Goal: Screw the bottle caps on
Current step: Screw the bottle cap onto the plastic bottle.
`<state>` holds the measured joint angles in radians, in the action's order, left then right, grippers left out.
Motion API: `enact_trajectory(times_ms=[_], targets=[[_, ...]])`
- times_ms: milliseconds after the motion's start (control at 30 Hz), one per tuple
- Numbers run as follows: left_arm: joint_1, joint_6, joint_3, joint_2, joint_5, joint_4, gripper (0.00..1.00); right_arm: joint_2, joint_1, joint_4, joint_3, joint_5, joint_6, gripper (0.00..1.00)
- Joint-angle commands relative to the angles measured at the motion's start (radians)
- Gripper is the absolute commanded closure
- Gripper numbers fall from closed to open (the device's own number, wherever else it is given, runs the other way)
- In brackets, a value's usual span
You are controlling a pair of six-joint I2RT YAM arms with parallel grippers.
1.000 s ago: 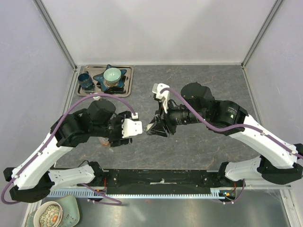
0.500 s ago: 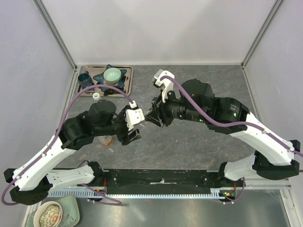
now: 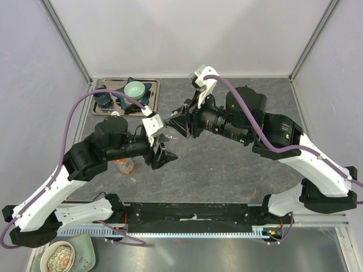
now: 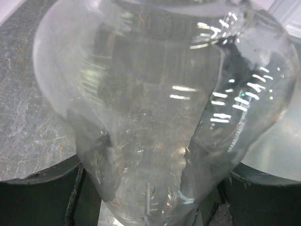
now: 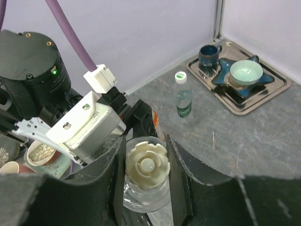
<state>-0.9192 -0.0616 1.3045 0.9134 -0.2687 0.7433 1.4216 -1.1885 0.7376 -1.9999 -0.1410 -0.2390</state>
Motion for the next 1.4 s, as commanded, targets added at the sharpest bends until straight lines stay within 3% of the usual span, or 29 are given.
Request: enact_trajectory(times_ms=[0,333,933,1367], targets=[[0.019,0.052,0.082,-0.042,-0.052,-0.433,0.88,0.128,-0.029,0.02,0.056,-0.041,-0.013,0.74],[0.079,0.023,0.012,-0.114,-0.207,-0.456,0.89,0.128,-0.045,-0.15,0.064,0.049,0.047,0.68],[0.092,-0.017,-0.047,-0.137,-0.237,-0.473,0.89,0.114,-0.066,-0.149,0.036,0.003,0.093,0.43],[0.106,-0.011,-0.067,-0.159,-0.211,-0.476,0.9,0.094,-0.068,-0.139,0.02,0.008,0.132,0.33]])
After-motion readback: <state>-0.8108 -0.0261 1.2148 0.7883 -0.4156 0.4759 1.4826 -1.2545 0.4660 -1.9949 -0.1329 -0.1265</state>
